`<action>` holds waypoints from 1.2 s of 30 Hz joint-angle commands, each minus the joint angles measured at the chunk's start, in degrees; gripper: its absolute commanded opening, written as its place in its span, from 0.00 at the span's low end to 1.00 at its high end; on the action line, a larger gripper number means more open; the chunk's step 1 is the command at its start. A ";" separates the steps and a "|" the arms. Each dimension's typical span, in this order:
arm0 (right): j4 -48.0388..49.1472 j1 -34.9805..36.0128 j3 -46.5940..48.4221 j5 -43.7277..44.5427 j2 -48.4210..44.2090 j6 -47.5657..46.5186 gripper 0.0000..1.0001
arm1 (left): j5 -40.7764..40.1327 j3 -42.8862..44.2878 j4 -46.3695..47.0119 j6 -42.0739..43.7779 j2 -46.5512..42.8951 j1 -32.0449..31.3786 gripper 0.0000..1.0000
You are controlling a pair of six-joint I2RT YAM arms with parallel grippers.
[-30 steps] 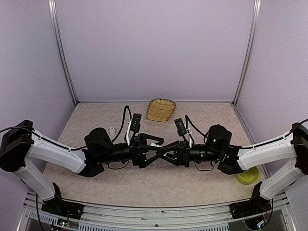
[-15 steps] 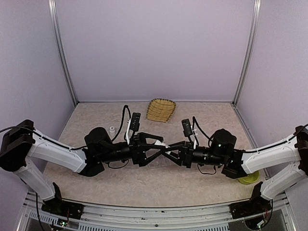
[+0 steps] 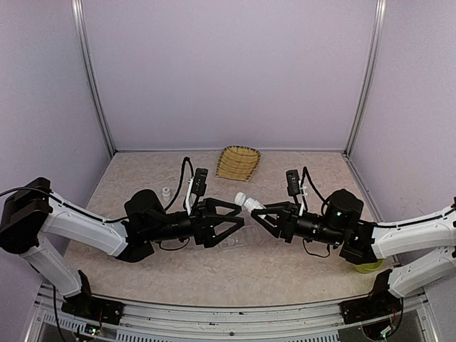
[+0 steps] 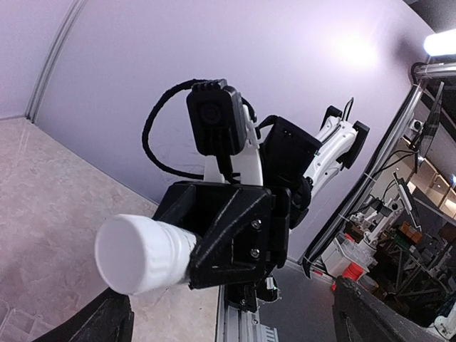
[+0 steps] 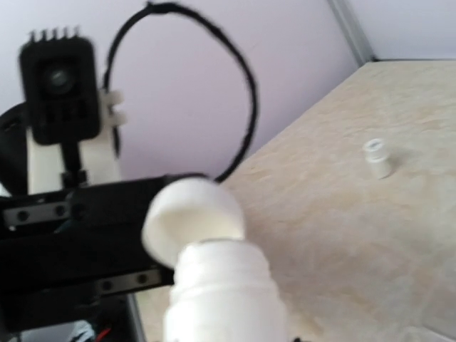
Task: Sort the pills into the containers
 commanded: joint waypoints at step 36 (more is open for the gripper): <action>-8.91 -6.25 -9.07 0.04 -21.43 -8.79 0.27 | -16.34 -1.89 -19.88 10.40 -5.16 1.46 0.99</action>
